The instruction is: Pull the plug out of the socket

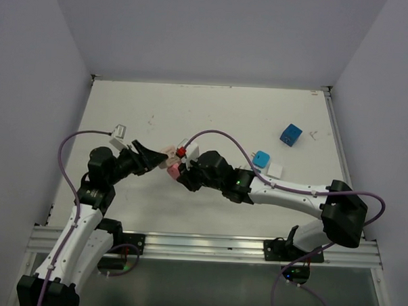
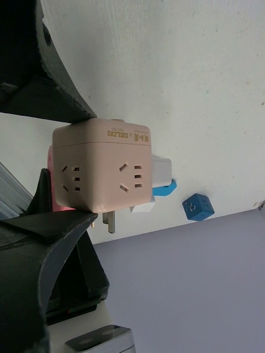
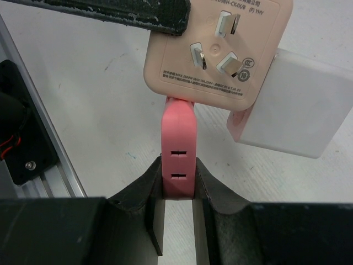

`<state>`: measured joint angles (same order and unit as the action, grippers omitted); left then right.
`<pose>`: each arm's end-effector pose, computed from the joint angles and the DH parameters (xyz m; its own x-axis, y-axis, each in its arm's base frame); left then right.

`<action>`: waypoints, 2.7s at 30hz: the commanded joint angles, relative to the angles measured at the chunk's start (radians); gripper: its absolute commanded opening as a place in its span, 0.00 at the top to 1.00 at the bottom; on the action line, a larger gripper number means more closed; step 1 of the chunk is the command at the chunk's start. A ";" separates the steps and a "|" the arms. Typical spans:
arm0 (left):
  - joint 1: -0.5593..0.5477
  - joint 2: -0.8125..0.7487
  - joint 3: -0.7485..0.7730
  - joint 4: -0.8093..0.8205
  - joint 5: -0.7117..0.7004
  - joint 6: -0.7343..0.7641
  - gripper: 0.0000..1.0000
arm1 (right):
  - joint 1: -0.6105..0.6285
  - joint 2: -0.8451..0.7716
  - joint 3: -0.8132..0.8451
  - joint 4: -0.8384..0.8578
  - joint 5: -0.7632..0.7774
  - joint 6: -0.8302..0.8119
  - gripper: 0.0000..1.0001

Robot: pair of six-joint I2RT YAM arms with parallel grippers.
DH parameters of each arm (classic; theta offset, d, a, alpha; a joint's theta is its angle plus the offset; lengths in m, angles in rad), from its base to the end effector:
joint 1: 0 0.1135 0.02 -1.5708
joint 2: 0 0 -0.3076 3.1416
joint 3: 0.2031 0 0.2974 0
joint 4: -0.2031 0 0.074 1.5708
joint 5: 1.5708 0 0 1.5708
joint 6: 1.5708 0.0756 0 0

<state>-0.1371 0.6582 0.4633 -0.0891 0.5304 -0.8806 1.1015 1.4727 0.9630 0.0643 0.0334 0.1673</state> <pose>0.2005 -0.0663 0.2651 -0.6386 -0.5834 -0.5019 0.1673 0.5313 -0.8305 0.1869 0.3631 0.2654 -0.3383 -0.2991 -0.8922 -0.8331 0.5362 0.1361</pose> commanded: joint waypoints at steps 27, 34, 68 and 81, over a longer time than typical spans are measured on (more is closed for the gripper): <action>-0.009 -0.051 -0.155 0.545 -0.569 -0.093 1.00 | 0.031 -0.101 -0.194 0.037 0.097 0.172 1.00; -0.009 -0.009 -0.089 0.462 -0.455 -0.023 1.00 | -0.053 -0.138 -0.260 0.016 0.131 0.261 1.00; -0.009 -0.066 -0.086 0.333 0.144 0.074 1.00 | -0.664 0.279 -0.053 0.094 -0.260 0.503 0.61; -0.009 -0.063 -0.083 0.354 0.180 0.072 1.00 | -0.667 0.009 -0.121 0.150 -0.380 0.419 0.21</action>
<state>-0.1471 0.6044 0.3332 0.1635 0.6720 -0.8009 0.4335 1.5734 0.8764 0.1238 -0.2382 0.6247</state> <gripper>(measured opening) 0.613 0.775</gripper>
